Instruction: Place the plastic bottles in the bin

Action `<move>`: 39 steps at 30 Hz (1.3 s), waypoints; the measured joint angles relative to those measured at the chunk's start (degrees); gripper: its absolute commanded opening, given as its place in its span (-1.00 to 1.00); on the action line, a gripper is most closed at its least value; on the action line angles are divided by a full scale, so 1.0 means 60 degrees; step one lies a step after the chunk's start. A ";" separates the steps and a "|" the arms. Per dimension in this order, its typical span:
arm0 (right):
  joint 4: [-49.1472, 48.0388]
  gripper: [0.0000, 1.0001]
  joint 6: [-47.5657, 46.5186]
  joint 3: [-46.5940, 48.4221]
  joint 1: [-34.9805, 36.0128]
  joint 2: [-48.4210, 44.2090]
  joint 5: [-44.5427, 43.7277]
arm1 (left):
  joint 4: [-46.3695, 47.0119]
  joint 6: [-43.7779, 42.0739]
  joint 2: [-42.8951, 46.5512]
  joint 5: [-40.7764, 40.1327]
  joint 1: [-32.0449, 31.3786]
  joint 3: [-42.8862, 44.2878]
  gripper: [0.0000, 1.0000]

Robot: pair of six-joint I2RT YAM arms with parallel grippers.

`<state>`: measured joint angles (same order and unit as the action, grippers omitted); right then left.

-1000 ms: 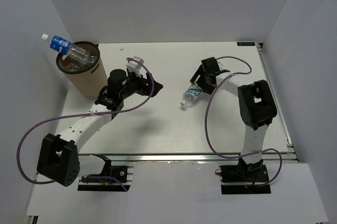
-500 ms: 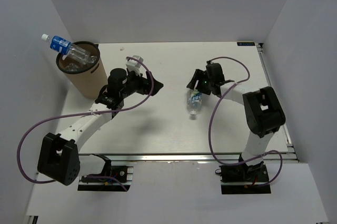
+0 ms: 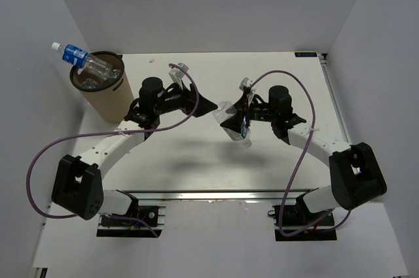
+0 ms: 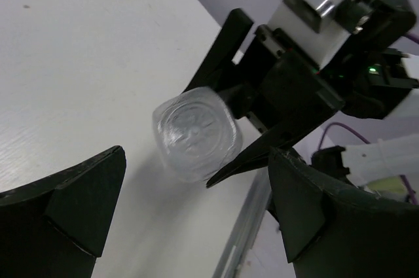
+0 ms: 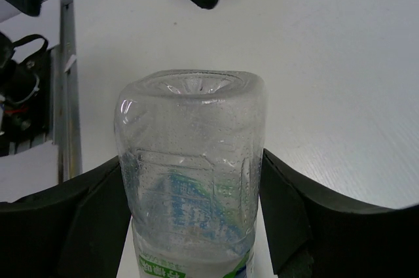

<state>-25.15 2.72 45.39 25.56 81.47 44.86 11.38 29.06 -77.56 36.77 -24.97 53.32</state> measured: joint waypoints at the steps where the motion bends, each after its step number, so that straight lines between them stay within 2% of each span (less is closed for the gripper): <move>1: 0.0018 -0.32 -0.0131 -0.0066 0.0022 -0.0040 0.0222 | 0.0189 0.0197 0.0004 0.0251 -0.0033 -0.0015 0.97; 7: 0.0015 -0.34 -0.0612 -0.0113 0.0248 -0.0277 0.0787 | 0.0801 0.0852 0.0102 0.0725 -0.0372 -0.0189 0.96; 18: 0.0138 -0.37 -0.1082 -0.0124 0.0386 -0.0856 0.0871 | -0.0222 0.0492 -0.1002 0.0430 -0.1435 0.0528 0.96; 19: 0.0193 -0.37 -0.1137 -0.0120 0.0386 -0.0878 0.0845 | -0.0273 0.0430 -0.1122 0.0426 -0.1497 0.0663 0.84; 20: 0.0251 -0.36 -0.1209 -0.0120 0.0390 -0.0892 0.0816 | -0.0317 0.0350 -0.1209 0.0397 -0.1559 0.0765 0.62; 21: 0.0324 -0.34 -0.1282 -0.0120 0.0390 -0.0911 0.0747 | -0.0379 0.0317 -0.1253 0.0328 -0.1596 0.0812 -0.09; 22: 0.0459 -0.29 -0.1370 -0.0117 0.0364 -0.0929 0.0579 | -0.0419 0.0390 -0.1271 0.0328 -0.1606 0.0823 -0.38; 24: 0.0488 -0.14 -0.1628 -0.0113 0.0375 -0.0943 0.0412 | -0.0441 0.0474 -0.1293 0.0182 -0.1657 0.0882 -0.69; 25: 0.0539 -0.06 -0.1628 -0.0109 0.0364 -0.0969 0.0401 | -0.0430 0.0430 -0.1311 0.0171 -0.1654 0.0892 -1.00; 28: 0.0688 0.22 -0.1639 -0.0109 0.0364 -0.1020 0.0291 | -0.0459 0.0412 -0.1319 0.0029 -0.1687 0.0911 -1.00; 29: 0.0710 0.56 -0.1636 -0.0109 0.0364 -0.1024 0.0255 | -0.0499 0.0404 -0.1319 -0.0095 -0.1698 0.0933 -1.00; 30: 0.0736 0.78 -0.1614 -0.0106 0.0368 -0.1027 0.0182 | -0.0586 0.0368 -0.1319 -0.0208 -0.1719 0.0980 -1.00; 34: 0.0787 0.79 -0.1450 -0.0109 0.0444 -0.1151 -0.0510 | -0.1399 0.0157 -0.1308 -0.1381 -0.1861 0.1541 -1.00; 39: 0.0160 0.79 -0.0699 -0.0470 0.0430 -0.1749 -0.2229 | -0.2645 -0.0058 -0.0903 -0.3748 -0.1869 0.2302 -1.00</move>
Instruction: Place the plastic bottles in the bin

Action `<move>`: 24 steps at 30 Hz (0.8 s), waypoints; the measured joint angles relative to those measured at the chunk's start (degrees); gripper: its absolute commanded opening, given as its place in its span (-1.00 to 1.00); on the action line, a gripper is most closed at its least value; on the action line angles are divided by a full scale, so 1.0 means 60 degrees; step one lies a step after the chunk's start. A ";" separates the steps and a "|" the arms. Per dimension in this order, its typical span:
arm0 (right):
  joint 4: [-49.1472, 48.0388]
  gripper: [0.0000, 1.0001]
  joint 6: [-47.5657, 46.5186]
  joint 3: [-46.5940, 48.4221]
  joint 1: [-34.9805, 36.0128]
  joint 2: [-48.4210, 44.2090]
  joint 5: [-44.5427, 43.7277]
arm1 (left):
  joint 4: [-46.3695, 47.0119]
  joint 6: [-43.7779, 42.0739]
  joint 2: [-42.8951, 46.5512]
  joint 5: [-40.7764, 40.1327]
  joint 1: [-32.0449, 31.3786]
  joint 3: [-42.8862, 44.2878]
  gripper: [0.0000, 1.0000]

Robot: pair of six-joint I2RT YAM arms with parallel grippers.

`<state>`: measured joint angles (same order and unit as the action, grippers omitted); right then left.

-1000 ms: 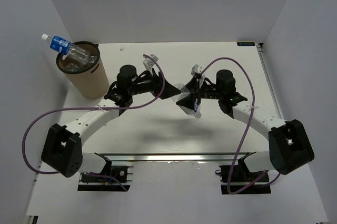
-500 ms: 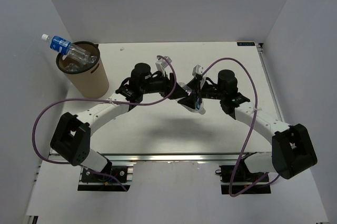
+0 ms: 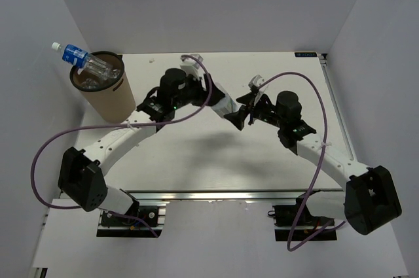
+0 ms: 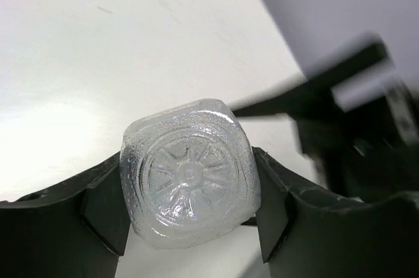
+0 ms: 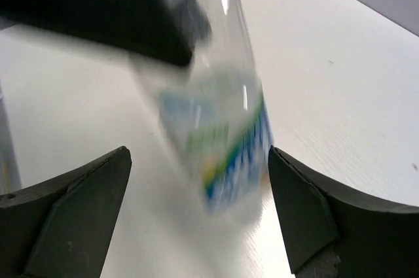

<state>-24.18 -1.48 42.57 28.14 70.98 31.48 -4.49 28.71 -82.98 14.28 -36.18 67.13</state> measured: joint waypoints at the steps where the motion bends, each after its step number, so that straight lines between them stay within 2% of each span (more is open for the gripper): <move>1: -0.0062 0.79 0.0215 -0.0149 -0.0011 -0.0164 -0.0412 | -0.0215 -0.0058 0.0076 -0.0616 0.0171 0.0146 -1.00; 6: -0.0215 0.79 0.0929 -0.0681 -0.0120 -0.0619 -0.2047 | -0.1064 -0.0189 0.0124 -0.2597 0.1996 0.1024 -1.00; 9: -0.0259 0.79 0.1180 -0.0889 -0.0153 -0.0834 -0.2645 | -0.1898 -0.0412 0.0040 -0.3646 0.2947 0.2087 -1.00; 16: -0.0262 0.79 0.1439 -0.0940 -0.0197 -0.1209 -0.3512 | -0.3563 -0.1155 -0.0055 -0.6557 0.3552 0.5282 -1.00; 20: -0.0211 0.79 0.1519 -0.0940 -0.0280 -0.1180 -0.3701 | -0.4044 -0.1315 0.0004 -0.7395 0.4492 0.6211 -1.00; 24: -0.0208 0.79 0.1577 -0.0947 -0.0390 -0.1064 -0.3730 | -0.4313 -0.1464 -0.0186 -0.7989 0.5464 0.6444 -1.00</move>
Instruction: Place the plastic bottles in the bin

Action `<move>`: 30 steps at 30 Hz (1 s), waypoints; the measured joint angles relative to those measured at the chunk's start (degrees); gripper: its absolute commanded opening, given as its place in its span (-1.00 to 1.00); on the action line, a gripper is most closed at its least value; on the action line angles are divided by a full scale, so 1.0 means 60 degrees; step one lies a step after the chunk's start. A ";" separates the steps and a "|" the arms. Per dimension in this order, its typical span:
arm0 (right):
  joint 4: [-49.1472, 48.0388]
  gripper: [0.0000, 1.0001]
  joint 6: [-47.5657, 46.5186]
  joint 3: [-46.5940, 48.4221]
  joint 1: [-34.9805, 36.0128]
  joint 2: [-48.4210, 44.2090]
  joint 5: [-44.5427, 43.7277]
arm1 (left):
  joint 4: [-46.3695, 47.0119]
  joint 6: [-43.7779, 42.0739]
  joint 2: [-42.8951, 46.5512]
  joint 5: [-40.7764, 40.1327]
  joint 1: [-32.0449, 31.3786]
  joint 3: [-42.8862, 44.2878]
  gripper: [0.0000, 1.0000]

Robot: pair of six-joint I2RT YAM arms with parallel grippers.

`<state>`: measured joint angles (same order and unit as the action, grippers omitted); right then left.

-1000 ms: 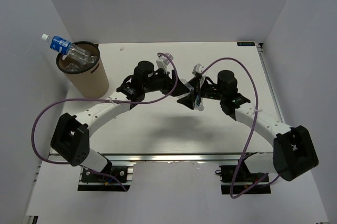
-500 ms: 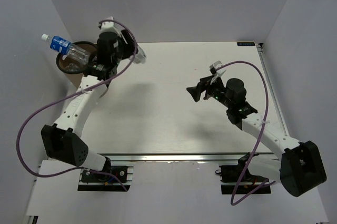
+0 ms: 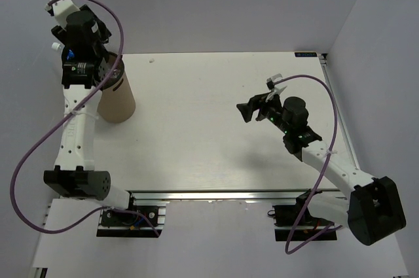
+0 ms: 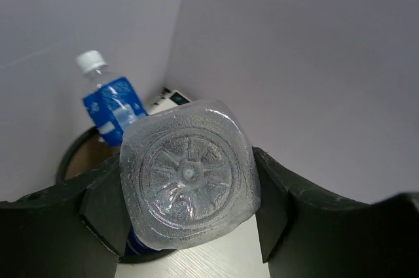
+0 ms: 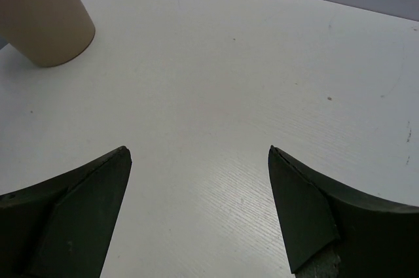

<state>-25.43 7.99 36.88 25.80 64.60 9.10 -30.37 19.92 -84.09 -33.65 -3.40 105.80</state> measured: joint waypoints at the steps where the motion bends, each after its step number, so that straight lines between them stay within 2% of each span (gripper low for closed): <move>1: 0.0000 0.79 0.0007 0.0000 -0.0033 0.0055 0.0004 | -0.0018 -0.0084 -0.0182 -0.0084 0.0233 0.0124 -1.00; 6: 0.0076 0.79 0.0044 0.0000 -0.0168 0.0302 0.0051 | 0.0204 -0.0594 -0.1424 0.0095 0.1188 0.0878 -1.00; 14: 0.0266 0.79 0.0036 0.0000 -0.0229 0.0579 0.0142 | -0.0168 -0.1249 -0.3515 0.1038 0.1814 0.3016 -1.00; 22: 0.0364 0.79 0.0029 0.0000 -0.0244 0.0608 0.0138 | -0.1151 -0.1045 -0.3650 0.2758 0.2335 0.3315 -1.00; 30: 0.0433 0.79 0.0033 0.0000 -0.0306 0.0623 0.0080 | -0.1810 -0.0729 -0.4269 0.3574 0.2594 0.4200 -1.00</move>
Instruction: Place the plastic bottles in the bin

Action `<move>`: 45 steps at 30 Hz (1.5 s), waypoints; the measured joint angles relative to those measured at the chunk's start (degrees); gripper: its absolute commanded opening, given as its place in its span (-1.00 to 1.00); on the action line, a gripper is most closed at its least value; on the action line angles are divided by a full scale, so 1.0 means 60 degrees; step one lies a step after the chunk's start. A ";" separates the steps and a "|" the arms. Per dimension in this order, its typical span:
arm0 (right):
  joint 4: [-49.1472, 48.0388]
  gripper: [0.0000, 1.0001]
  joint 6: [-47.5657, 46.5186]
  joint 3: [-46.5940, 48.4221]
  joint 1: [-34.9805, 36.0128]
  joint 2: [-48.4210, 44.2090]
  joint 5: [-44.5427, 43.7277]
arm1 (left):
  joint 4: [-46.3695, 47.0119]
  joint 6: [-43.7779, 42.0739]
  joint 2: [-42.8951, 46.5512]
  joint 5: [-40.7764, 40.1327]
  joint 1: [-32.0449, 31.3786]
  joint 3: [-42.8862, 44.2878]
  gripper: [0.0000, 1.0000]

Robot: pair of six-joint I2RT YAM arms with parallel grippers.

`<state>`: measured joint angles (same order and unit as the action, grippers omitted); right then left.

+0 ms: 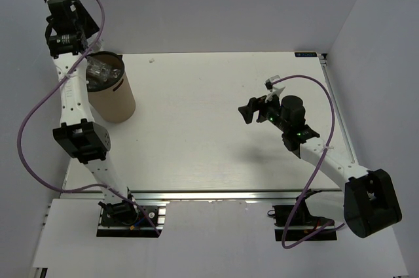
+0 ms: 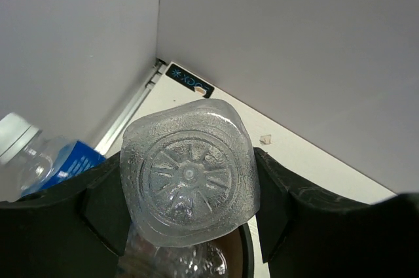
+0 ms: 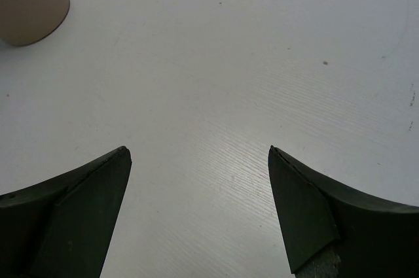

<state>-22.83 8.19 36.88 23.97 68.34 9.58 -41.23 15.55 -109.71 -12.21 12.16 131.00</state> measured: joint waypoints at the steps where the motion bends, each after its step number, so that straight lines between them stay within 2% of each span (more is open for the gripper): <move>1: 0.0004 0.79 0.0000 0.0004 -0.0004 0.0004 -0.0004 | -0.0131 0.0106 -0.0219 0.0240 0.0127 0.0200 -1.00; 8: 0.0004 0.79 0.0004 0.0004 -0.0044 0.0004 -0.0004 | -0.0404 0.1126 -0.0878 0.2820 0.1974 0.0288 -1.00; 11: 0.0007 0.79 0.0015 0.0004 -0.0047 0.0004 0.0000 | -0.0510 0.1315 -0.0838 0.3472 0.2637 0.0240 -1.00; 21: 0.0022 0.79 0.0040 0.0004 -0.0084 0.0087 0.0022 | -0.0506 0.1330 -0.0984 0.4896 0.2623 -0.0022 -1.00; 25: 0.0022 0.79 0.0040 0.0004 -0.0120 0.0091 0.0025 | -0.0648 0.0900 -0.1082 0.4809 0.2550 -0.0095 -1.00; 31: 0.0036 0.79 0.0036 0.0015 -0.0120 0.0295 0.0033 | -0.0750 -0.0171 -0.1082 0.4000 0.2222 -0.0291 -1.00; 40: 0.0069 0.79 0.0033 0.0015 -0.0127 0.0364 -0.0015 | -0.1173 -0.1388 -0.1395 0.3049 0.0667 -0.0291 -0.66; 42: 0.0069 0.79 0.0033 0.0015 -0.0127 0.0364 -0.0015 | -0.1286 -0.1494 -0.1501 0.2871 0.0503 -0.0291 -0.72; 44: 0.0069 0.79 0.0029 0.0015 -0.0131 0.0364 -0.0015 | -0.1373 -0.1530 -0.1537 0.2681 0.0488 -0.0324 -1.00; 45: 0.0069 0.79 0.0029 0.0015 -0.0138 0.0364 -0.0011 | -0.1395 -0.1530 -0.1541 0.2554 0.0506 -0.0328 -1.00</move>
<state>-22.41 8.36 36.97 23.14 70.52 9.52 -49.60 6.37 -118.96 3.11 15.20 129.03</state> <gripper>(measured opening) 0.895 0.726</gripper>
